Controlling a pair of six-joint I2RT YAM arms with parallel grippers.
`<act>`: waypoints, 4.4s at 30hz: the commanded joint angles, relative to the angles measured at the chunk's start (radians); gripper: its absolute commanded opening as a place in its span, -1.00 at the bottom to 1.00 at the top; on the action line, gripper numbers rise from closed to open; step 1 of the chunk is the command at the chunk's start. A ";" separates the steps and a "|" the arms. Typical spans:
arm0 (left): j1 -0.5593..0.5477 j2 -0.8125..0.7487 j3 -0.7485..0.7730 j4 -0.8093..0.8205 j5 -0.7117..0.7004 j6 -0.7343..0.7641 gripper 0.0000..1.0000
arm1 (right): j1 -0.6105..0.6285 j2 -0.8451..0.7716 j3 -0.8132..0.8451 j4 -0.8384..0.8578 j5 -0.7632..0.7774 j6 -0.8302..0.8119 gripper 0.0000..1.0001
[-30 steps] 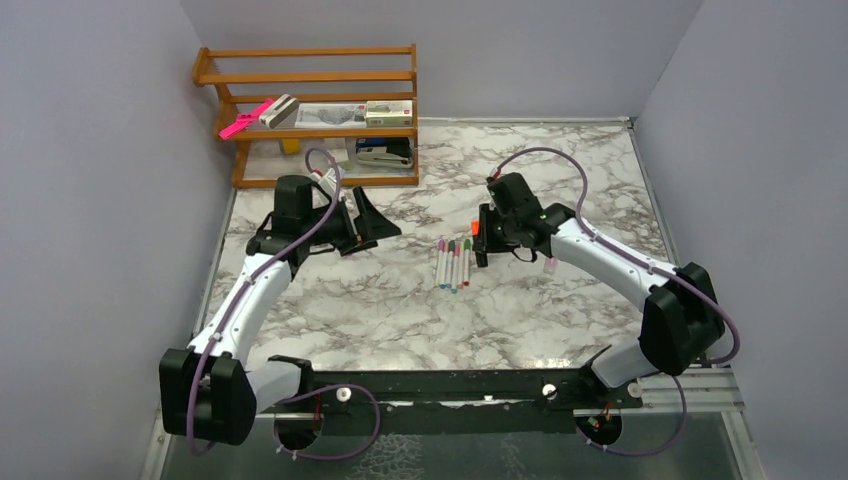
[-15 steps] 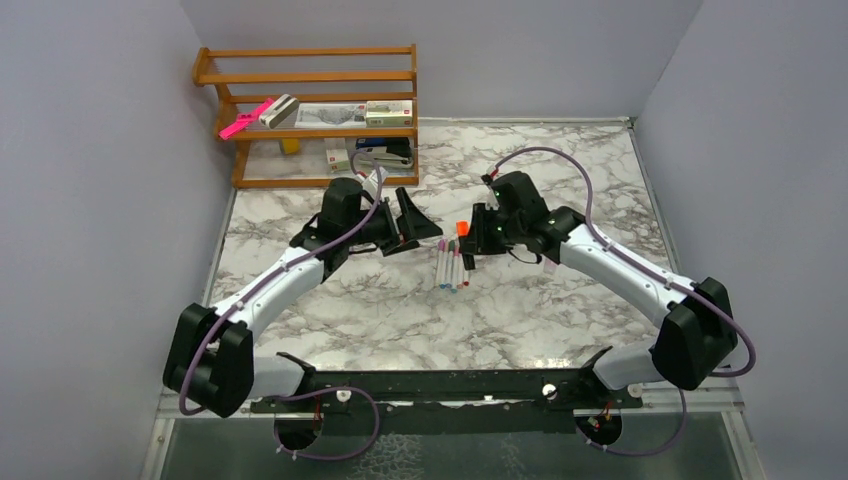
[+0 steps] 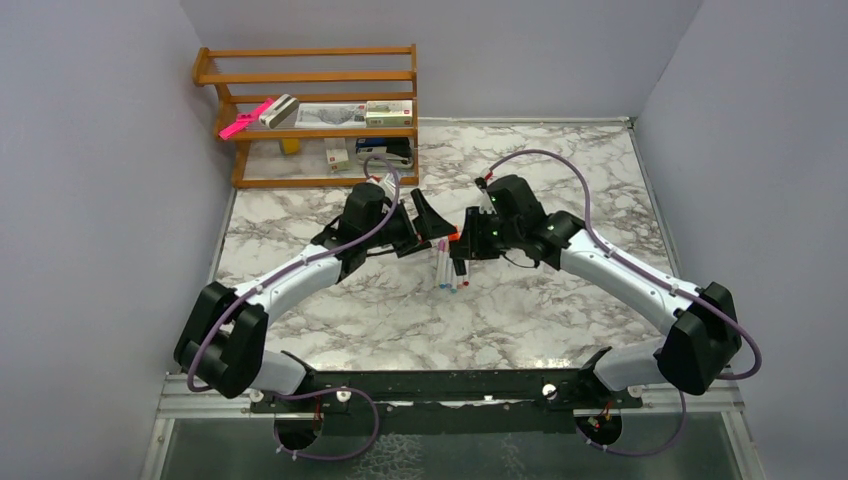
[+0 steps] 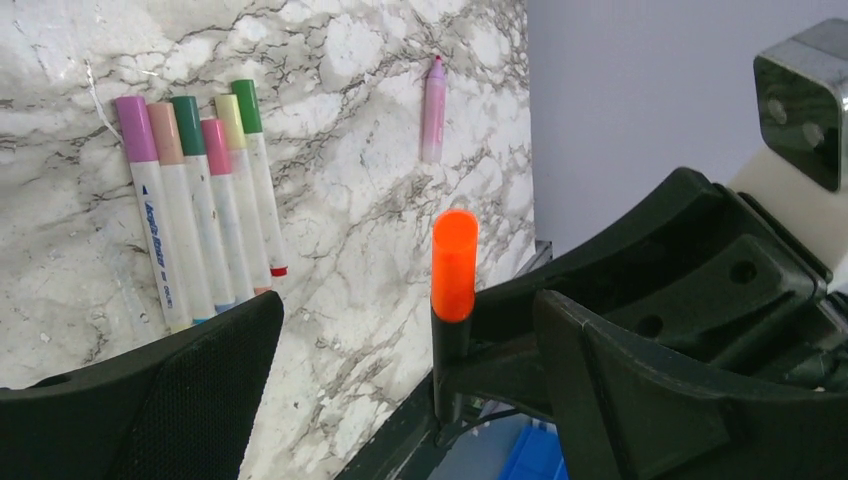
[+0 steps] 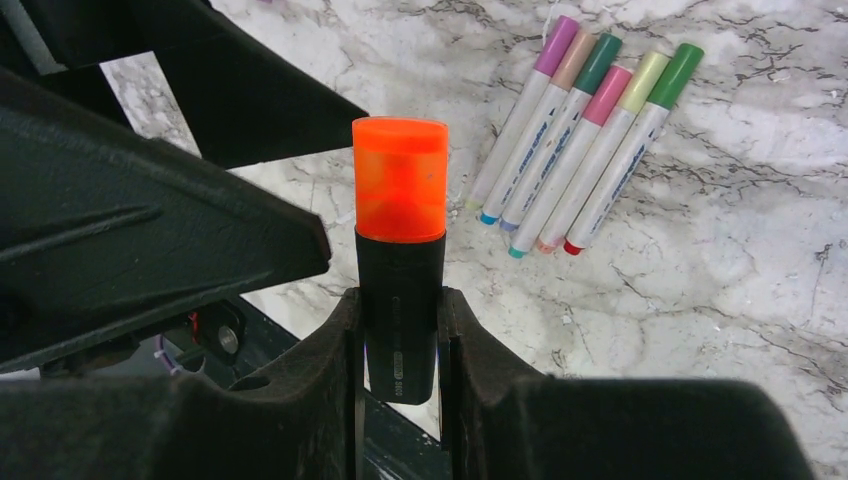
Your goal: Open the pen caps
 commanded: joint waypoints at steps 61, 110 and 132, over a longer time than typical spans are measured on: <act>-0.102 0.065 0.002 0.265 -0.014 -0.107 -1.00 | 0.049 -0.170 -0.135 0.149 -0.107 0.074 0.24; -0.103 0.017 -0.179 0.764 -0.024 -0.368 -1.00 | -0.158 -0.162 -0.579 1.066 -0.717 0.576 -0.99; 0.115 0.102 -0.062 0.764 -0.096 -0.315 -1.00 | -0.143 -0.231 -0.644 1.048 -0.714 0.579 -0.99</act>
